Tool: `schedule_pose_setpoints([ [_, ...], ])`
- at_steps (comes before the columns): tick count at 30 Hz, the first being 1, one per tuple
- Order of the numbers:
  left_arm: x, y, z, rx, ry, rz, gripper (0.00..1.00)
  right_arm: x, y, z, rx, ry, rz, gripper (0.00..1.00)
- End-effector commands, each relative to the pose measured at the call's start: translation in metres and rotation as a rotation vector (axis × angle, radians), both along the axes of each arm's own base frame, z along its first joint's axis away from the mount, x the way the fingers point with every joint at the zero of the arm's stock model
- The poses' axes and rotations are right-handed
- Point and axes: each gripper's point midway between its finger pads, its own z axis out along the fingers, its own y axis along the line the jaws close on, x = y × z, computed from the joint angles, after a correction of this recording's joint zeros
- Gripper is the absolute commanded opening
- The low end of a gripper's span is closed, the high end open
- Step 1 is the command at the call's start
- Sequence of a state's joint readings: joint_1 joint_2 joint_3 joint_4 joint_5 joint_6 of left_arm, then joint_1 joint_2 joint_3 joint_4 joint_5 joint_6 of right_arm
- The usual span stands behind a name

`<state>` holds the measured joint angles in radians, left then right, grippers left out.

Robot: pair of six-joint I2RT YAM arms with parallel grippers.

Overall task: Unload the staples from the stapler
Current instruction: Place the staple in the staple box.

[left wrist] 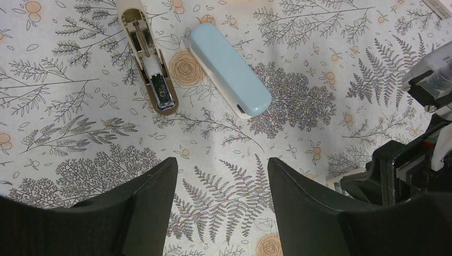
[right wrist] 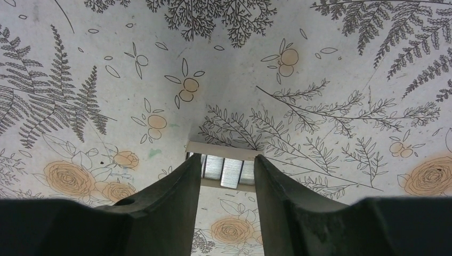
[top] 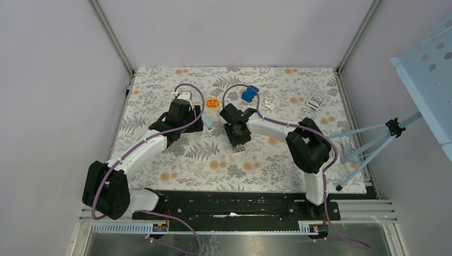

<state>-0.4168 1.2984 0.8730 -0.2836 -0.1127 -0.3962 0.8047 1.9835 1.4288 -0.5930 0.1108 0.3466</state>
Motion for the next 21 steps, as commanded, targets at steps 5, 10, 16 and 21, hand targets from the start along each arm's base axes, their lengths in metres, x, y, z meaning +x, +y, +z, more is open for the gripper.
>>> schedule_pose_setpoints([
  [5,0.015,-0.002,0.018,-0.015,-0.059,0.010,0.67,0.000,-0.005,-0.006,-0.017,0.014,-0.014,0.42],
  [10,0.015,-0.002,0.018,-0.016,-0.057,0.009,0.67,0.001,-0.007,-0.006,-0.026,0.011,-0.019,0.39],
  [16,0.015,-0.002,0.019,-0.017,-0.059,0.011,0.67,0.005,-0.006,0.007,-0.013,-0.021,-0.027,0.46],
  [21,0.015,-0.002,0.020,-0.018,-0.061,0.011,0.67,-0.002,0.002,0.020,0.058,-0.013,-0.009,0.44],
])
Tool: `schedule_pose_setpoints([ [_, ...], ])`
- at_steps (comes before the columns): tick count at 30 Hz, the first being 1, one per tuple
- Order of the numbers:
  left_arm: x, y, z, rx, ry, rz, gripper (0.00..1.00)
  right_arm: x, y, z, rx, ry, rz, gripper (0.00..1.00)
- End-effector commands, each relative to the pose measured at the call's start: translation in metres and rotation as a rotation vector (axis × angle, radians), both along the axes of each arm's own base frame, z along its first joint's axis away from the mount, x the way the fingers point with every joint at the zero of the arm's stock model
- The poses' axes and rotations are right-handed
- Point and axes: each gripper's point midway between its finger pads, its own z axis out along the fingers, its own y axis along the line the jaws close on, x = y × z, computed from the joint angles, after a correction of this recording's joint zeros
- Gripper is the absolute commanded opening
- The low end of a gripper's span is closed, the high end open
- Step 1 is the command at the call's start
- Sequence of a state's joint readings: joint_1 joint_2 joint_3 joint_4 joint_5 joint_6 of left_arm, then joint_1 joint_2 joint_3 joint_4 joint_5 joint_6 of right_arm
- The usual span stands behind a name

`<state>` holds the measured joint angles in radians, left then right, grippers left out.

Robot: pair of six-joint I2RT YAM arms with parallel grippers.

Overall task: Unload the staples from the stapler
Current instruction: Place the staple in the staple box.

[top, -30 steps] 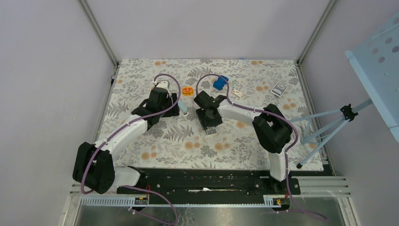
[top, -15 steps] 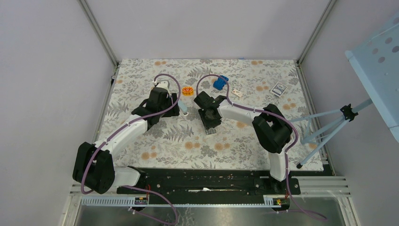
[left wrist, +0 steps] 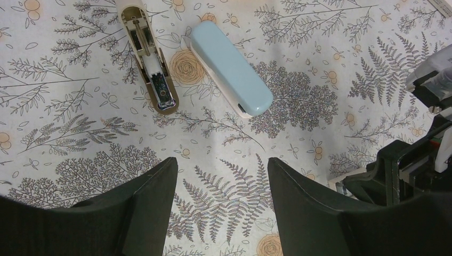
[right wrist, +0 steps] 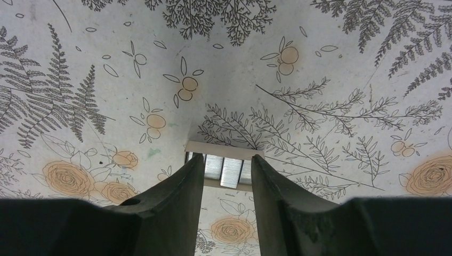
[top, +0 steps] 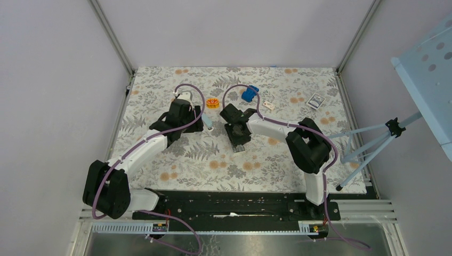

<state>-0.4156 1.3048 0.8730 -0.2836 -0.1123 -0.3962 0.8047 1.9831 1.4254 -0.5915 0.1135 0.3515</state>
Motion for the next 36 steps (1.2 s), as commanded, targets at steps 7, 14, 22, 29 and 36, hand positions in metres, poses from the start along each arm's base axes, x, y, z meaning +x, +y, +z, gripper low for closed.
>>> schedule_pose_setpoints([
  [7,0.015,-0.002,0.022,-0.021,-0.069,0.010,0.67,-0.020,0.020,0.014,0.165,0.076,0.013,0.33],
  [14,0.015,-0.003,0.022,-0.021,-0.067,0.008,0.67,-0.012,0.016,0.022,0.152,0.032,-0.006,0.33],
  [22,0.015,-0.003,0.022,-0.024,-0.066,0.005,0.67,-0.017,0.021,0.027,0.186,0.040,0.038,0.33],
  [29,0.016,-0.003,0.021,-0.023,-0.064,0.005,0.67,-0.025,0.022,0.013,0.176,0.102,0.075,0.28],
  [36,0.016,-0.004,0.021,-0.023,-0.062,0.004,0.67,-0.026,0.023,0.006,0.166,0.119,0.075,0.27],
])
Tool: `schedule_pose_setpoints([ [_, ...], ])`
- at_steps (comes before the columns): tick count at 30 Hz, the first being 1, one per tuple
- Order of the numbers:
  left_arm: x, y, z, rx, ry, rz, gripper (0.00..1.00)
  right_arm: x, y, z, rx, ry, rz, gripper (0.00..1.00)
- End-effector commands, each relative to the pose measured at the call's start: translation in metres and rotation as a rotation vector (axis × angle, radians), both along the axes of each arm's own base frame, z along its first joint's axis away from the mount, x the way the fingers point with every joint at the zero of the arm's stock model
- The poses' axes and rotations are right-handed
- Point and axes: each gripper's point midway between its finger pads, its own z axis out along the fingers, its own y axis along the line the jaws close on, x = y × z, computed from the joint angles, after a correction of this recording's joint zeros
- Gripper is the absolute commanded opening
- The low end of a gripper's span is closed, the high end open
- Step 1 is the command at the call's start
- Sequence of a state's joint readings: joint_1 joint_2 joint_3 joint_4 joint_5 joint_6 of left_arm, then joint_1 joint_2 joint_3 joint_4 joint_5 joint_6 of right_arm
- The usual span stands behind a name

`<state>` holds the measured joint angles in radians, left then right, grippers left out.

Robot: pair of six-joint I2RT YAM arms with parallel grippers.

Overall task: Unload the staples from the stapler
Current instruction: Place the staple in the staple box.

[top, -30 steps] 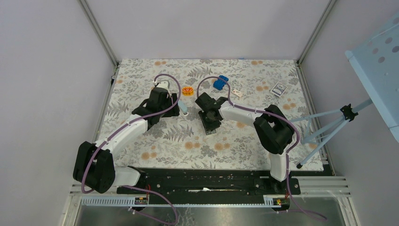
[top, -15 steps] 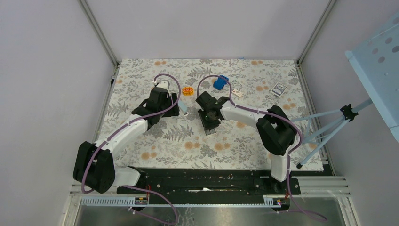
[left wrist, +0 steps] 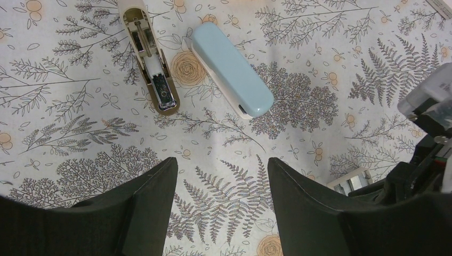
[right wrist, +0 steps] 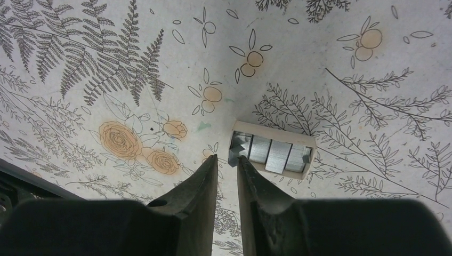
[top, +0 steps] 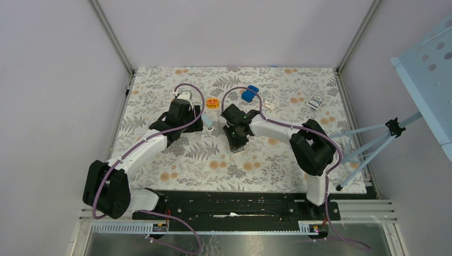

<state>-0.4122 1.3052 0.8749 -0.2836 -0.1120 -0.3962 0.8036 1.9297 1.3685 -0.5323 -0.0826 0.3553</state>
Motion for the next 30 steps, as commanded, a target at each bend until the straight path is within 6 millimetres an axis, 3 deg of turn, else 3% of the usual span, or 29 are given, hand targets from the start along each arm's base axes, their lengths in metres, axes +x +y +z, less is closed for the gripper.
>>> schedule_pose_setpoints([
  [1,0.015,-0.004,0.020,-0.022,-0.061,0.001,0.67,-0.001,-0.001,-0.005,-0.009,0.024,0.014,0.27],
  [10,0.015,-0.005,0.020,-0.023,-0.061,0.000,0.67,-0.001,-0.004,-0.013,-0.036,0.037,0.010,0.26],
  [14,0.015,-0.005,0.020,-0.022,-0.059,-0.001,0.67,-0.001,-0.005,-0.014,-0.044,0.035,0.003,0.21],
  [24,0.015,-0.006,0.019,-0.025,-0.057,-0.003,0.67,0.003,-0.003,-0.001,-0.016,0.002,-0.015,0.15],
  [30,0.015,-0.006,0.019,-0.027,-0.055,-0.005,0.67,0.008,-0.004,0.009,-0.011,-0.032,-0.033,0.17],
])
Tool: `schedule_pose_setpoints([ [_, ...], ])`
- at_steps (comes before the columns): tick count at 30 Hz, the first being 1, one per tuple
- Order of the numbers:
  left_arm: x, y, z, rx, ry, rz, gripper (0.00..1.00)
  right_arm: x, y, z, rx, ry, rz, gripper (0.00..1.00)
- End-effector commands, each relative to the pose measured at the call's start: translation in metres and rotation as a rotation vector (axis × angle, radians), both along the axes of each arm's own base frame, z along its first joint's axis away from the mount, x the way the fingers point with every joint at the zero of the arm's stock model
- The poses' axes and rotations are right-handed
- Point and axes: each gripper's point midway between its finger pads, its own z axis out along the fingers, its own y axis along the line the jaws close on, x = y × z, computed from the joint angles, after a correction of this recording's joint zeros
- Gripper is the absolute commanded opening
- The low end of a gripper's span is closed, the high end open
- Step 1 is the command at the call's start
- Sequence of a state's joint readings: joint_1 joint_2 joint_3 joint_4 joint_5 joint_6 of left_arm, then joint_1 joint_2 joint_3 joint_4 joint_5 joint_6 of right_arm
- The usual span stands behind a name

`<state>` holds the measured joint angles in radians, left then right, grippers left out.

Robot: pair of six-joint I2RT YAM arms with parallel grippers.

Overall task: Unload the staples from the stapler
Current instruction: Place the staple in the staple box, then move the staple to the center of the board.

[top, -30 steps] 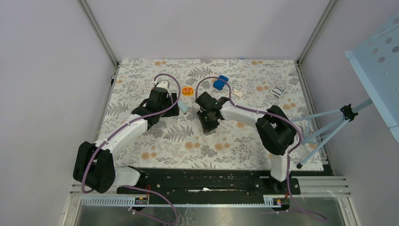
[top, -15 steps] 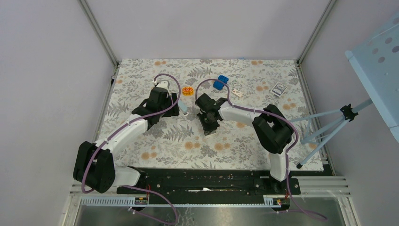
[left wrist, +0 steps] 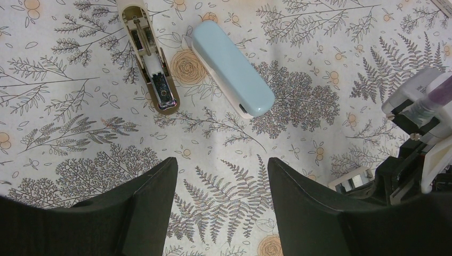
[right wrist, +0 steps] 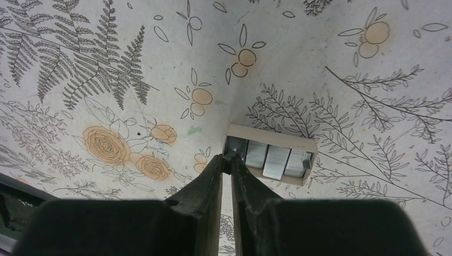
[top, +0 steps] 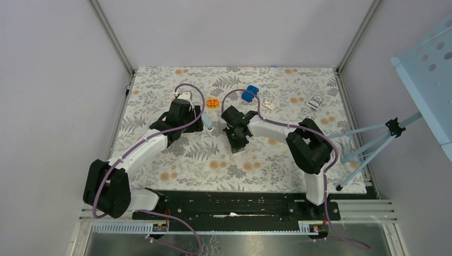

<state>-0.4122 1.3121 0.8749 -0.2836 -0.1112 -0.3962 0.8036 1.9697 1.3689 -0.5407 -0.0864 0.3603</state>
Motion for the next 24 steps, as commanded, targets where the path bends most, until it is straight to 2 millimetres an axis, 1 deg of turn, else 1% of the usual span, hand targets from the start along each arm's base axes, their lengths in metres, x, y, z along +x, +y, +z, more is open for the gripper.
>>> schedule_pose_setpoints([
  [1,0.015,-0.006,0.021,-0.029,-0.061,-0.004,0.67,0.013,-0.001,0.026,0.021,-0.075,-0.031,0.17],
  [17,0.015,-0.007,0.021,-0.029,-0.059,-0.007,0.67,0.016,-0.006,0.037,0.019,-0.113,-0.059,0.15],
  [20,0.015,-0.007,0.021,-0.030,-0.058,-0.007,0.67,0.016,-0.014,0.037,-0.001,-0.121,-0.088,0.15],
  [23,0.015,-0.007,0.021,-0.032,-0.059,-0.008,0.67,0.012,-0.024,0.041,-0.001,-0.119,-0.132,0.15],
  [24,0.015,-0.007,0.022,-0.033,-0.060,-0.010,0.67,0.011,-0.028,0.045,0.008,-0.122,-0.149,0.15],
])
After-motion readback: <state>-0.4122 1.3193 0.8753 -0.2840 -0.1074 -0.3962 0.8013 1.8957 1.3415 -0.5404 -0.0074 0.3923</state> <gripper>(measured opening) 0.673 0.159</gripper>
